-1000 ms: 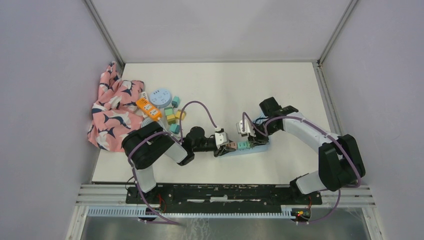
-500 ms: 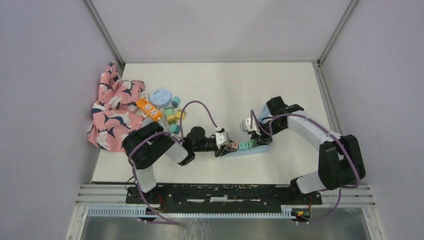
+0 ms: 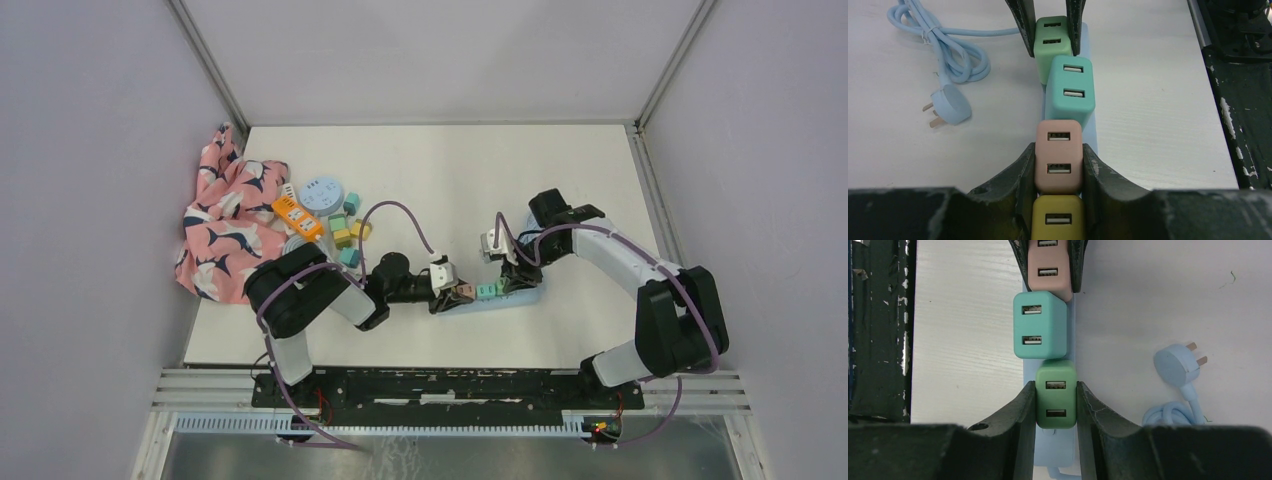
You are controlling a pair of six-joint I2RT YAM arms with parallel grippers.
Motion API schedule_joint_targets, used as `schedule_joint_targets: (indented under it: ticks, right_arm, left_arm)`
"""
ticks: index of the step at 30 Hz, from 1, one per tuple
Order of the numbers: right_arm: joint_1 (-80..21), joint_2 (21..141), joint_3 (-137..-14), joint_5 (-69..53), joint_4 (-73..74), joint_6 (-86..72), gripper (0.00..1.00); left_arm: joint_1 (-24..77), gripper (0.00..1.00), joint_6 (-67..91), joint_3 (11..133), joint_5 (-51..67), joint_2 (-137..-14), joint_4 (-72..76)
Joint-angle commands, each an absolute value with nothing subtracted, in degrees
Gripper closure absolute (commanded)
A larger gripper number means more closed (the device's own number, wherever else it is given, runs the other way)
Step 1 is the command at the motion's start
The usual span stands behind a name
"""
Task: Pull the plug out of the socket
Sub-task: Remove the plug from the socket.
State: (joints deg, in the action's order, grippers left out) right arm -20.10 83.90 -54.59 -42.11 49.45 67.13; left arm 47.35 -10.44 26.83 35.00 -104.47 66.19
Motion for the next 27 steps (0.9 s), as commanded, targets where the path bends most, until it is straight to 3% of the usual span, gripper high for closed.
schedule_joint_targets:
  ticks: [1,7,13,27]
  right_arm:
    - [-15.76,83.86,-57.76,-47.86,57.03,70.68,1.0]
    - [-18.77,83.66,-56.6,-50.59,62.95,79.97,1.0]
    - [-25.1,81.51,-56.5,-49.09,54.27,69.5,1.0]
    - [-16.3,81.71,-57.27,-49.25,57.19,70.09,1.0]
  left_arm:
    - [46.93,0.97,-11.04,26.94,33.21,-105.38,65.25]
    - [46.93,0.97,-10.94,27.07,33.22,-105.47,65.16]
    - [46.98,0.97,-10.86,27.11,33.24,-105.56,65.08]
    - [46.93,0.97,-10.94,27.2,33.57,-105.56,64.99]
